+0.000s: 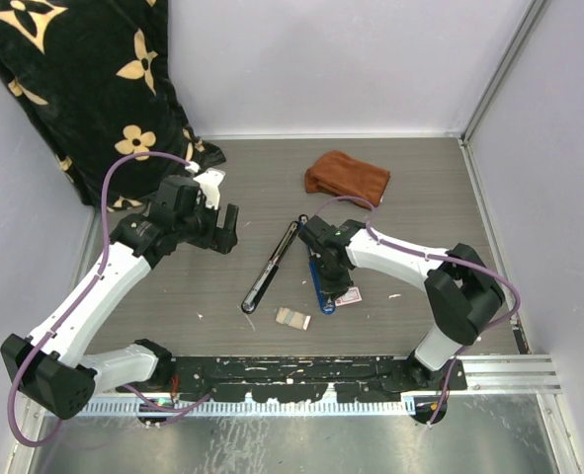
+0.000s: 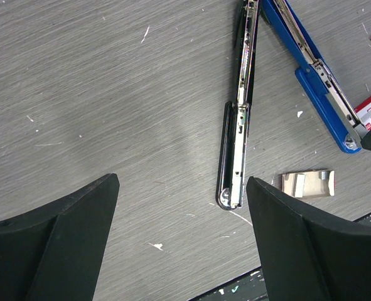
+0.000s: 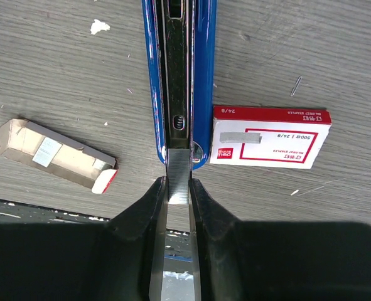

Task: Load the staples into the stapler
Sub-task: Install the staple into the stapler.

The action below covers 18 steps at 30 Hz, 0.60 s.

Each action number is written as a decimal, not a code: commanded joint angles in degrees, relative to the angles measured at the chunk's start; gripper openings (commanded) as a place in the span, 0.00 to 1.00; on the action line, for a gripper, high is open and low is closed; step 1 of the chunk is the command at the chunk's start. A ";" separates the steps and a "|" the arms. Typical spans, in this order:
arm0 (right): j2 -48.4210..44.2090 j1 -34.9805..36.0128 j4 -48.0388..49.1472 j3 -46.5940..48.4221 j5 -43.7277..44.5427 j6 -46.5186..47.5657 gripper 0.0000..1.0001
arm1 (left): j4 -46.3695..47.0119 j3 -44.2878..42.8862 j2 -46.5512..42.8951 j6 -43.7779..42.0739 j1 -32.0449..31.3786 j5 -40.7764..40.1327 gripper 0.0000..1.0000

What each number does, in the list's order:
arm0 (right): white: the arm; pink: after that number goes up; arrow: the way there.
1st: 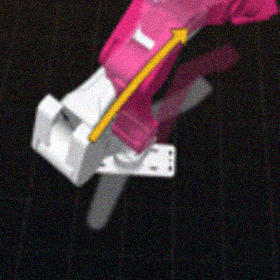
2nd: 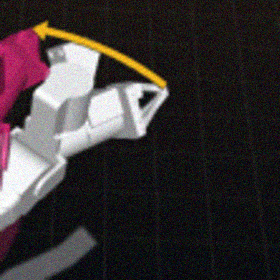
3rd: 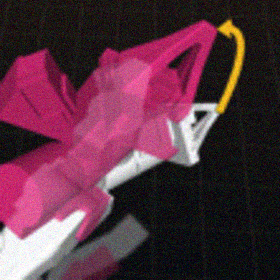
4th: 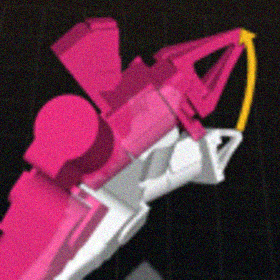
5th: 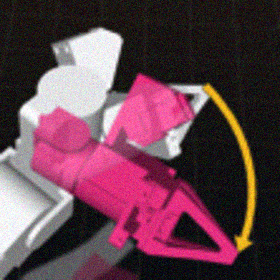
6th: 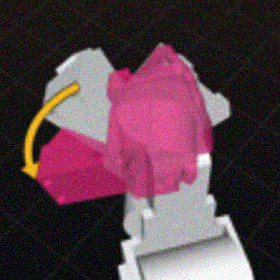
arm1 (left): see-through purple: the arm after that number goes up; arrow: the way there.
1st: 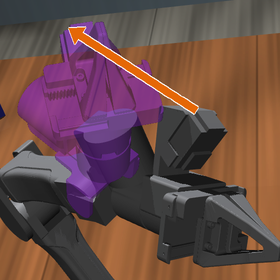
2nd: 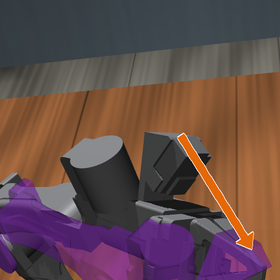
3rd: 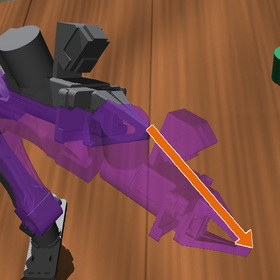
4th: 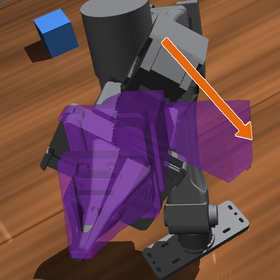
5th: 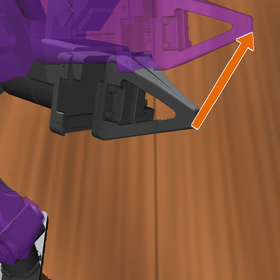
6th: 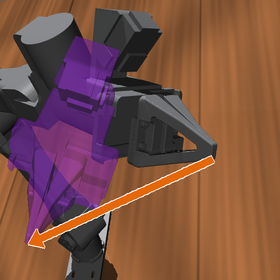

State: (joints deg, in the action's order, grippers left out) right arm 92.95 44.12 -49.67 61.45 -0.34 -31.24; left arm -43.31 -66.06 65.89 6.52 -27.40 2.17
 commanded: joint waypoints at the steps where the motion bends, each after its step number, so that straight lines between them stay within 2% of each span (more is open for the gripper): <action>1: 0.60 -0.33 0.04 2.71 2.42 1.40 0.24 | 0.59 -0.80 -0.76 -0.99 -0.38 -0.70 0.86; 18: 2.56 -0.27 -0.07 4.77 3.94 2.61 0.24 | 0.51 -0.78 -0.93 -1.16 -0.99 -0.90 0.86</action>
State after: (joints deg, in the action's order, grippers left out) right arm 95.13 44.12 -50.41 64.10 1.72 -29.41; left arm -43.57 -66.06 65.89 6.35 -28.01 1.69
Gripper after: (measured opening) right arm 0.237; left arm 0.860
